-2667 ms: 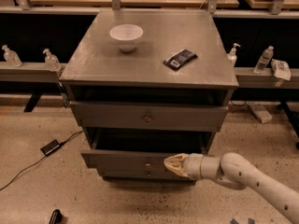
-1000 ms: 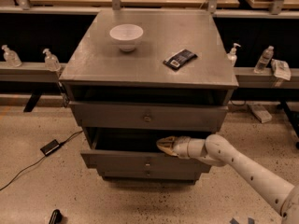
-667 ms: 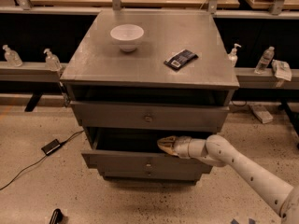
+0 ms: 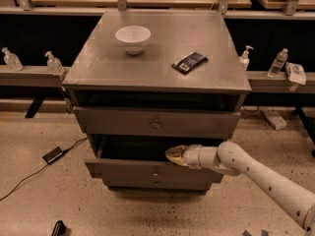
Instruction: Open middle drawer
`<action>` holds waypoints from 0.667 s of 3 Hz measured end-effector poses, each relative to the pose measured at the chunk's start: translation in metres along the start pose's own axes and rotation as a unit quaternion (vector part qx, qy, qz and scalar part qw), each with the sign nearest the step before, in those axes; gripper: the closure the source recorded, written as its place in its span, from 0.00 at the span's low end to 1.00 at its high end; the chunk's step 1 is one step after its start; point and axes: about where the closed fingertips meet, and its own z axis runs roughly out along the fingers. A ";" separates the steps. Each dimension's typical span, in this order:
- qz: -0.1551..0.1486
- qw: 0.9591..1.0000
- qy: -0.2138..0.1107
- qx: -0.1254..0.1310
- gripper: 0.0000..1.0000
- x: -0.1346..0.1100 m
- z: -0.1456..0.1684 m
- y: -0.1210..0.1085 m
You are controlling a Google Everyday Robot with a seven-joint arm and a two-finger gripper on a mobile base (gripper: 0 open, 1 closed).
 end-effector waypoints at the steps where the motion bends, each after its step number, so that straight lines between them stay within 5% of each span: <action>1: -0.004 1.000 0.019 -0.010 1.00 -0.012 -0.020 0.024; 2: -0.005 0.998 0.052 -0.022 1.00 -0.015 -0.031 0.056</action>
Offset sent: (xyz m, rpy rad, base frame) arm -0.0993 0.0059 0.0214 -0.1543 0.1087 0.0299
